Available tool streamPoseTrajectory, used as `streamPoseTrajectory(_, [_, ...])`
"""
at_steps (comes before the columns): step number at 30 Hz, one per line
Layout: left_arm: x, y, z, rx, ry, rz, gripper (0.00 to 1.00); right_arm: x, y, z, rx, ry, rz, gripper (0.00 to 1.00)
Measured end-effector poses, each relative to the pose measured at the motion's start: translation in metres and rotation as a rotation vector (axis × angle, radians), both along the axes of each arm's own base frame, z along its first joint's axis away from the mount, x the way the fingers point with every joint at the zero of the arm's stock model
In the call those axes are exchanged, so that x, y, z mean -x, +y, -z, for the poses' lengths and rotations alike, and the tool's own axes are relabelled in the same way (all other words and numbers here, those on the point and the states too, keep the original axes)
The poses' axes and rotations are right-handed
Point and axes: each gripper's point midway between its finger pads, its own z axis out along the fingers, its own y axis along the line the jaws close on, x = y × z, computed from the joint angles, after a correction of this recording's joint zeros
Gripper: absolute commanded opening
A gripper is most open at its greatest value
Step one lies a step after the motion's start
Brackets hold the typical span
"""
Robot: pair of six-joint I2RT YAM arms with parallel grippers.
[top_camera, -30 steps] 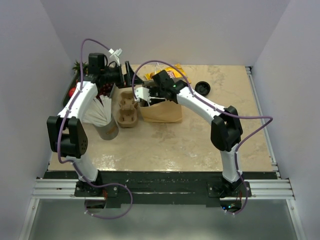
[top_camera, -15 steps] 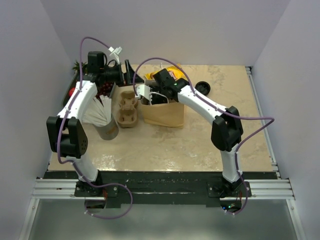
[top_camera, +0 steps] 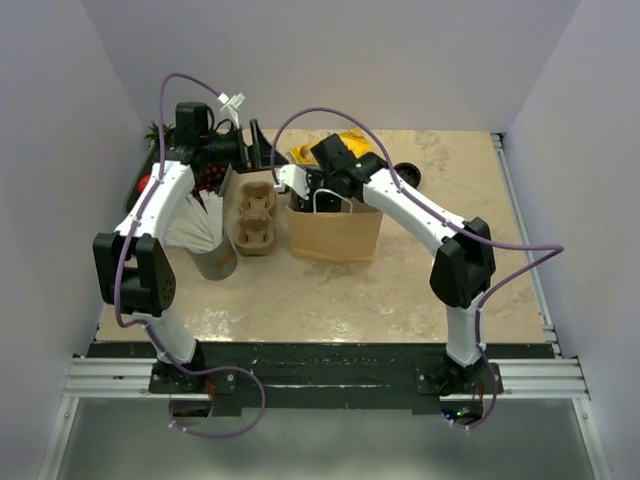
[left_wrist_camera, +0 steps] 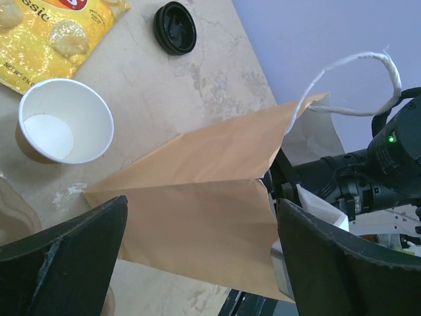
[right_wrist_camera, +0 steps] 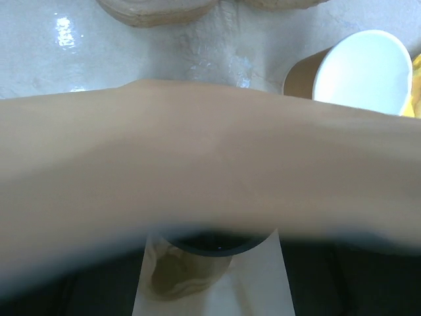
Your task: Pack the takeout coffee
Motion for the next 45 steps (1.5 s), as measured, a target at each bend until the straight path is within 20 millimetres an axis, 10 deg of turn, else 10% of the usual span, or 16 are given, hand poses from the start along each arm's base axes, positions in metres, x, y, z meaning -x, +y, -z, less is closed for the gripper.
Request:
streamPoseTrajectory(15, [0.026, -0.025, -0.006, 0.029, -0.025, 0.114, 0.99, 0.01, -0.013, -0.067, -0.084, -0.048, 0.116, 0.99])
streamPoseTrajectory(25, [0.026, -0.024, -0.008, 0.018, -0.067, 0.132, 0.99, 0.016, -0.02, -0.076, -0.085, -0.038, 0.142, 0.99])
streamPoseTrajectory(38, [0.021, -0.066, -0.046, -0.163, -0.426, 0.264, 0.87, 0.037, -0.037, -0.15, -0.204, -0.16, 0.149, 0.99])
streamPoseTrajectory(45, [0.01, -0.065, -0.018, -0.266, -0.448, 0.299, 0.81, 0.047, -0.056, -0.197, -0.307, -0.297, 0.195, 0.99])
